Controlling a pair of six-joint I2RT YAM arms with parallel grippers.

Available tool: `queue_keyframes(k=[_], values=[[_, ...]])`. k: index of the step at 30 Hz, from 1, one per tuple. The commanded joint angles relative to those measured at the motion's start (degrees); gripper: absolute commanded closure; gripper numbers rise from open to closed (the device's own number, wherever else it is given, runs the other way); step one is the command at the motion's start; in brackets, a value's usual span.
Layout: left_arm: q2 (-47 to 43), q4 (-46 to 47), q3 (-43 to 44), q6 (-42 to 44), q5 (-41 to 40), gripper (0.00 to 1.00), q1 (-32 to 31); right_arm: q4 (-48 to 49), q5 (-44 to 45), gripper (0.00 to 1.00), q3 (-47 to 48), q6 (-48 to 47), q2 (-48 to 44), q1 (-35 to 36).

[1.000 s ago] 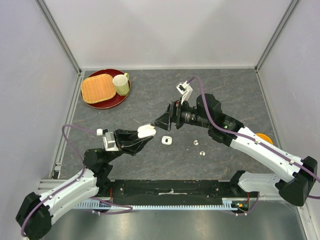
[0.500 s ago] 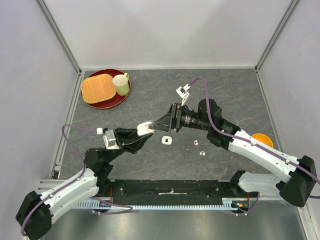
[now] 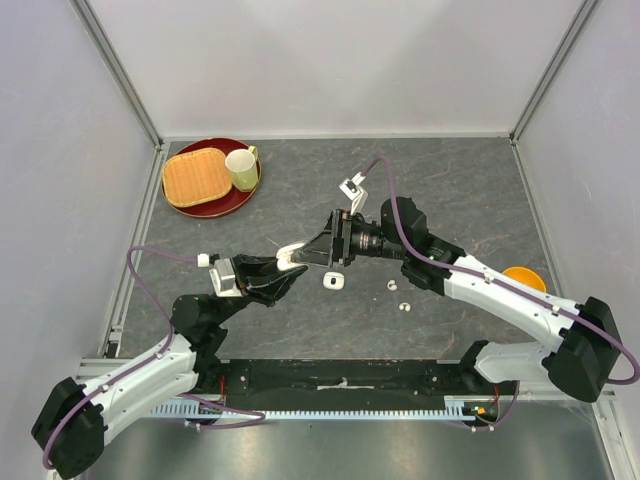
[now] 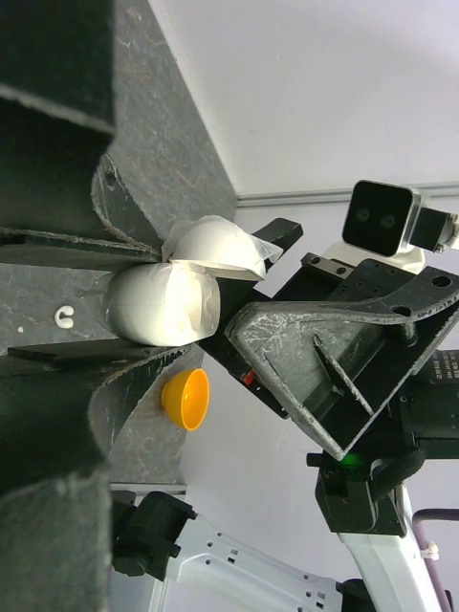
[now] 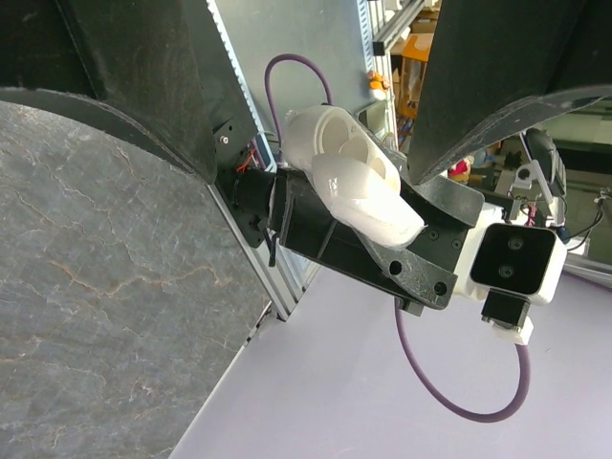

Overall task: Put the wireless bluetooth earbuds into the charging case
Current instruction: Open the charging case.

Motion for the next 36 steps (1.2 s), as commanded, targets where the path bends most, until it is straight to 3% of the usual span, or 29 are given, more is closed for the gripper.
queue_keyframes(k=[1, 9, 20, 28, 30, 34, 36], values=[[0.1, 3.2, 2.0, 2.8, -0.7, 0.98, -0.2, 1.8, -1.2, 0.13, 0.6, 0.6, 0.7, 0.5], [1.5, 3.2, 2.9, 3.3, 0.0, 0.98, -0.2, 2.5, -2.0, 0.19, 0.8, 1.2, 2.9, 1.0], [2.4, 3.6, 3.2, 3.6, 0.2, 0.98, -0.2, 2.4, -2.8, 0.42, 1.5, 0.4, 3.8, 1.4], [2.4, 3.5, 3.0, 3.7, -0.5, 0.98, -0.3, 2.3, -3.4, 0.48, 1.6, 0.3, 3.8, 1.7], [2.4, 3.5, 3.0, 3.8, -0.4, 0.98, -0.3, 2.2, -3.4, 0.48, 1.6, 0.2, 3.7, 1.8], [2.2, 3.5, 3.0, 4.1, -0.6, 0.98, -0.3, 1.4, -3.4, 0.26, 1.9, 0.3, 3.8, 1.8], [2.0, 3.5, 3.0, 4.3, -0.7, 0.98, -0.3, 0.9, -3.3, 0.22, 1.9, 0.4, 3.7, 1.8]])
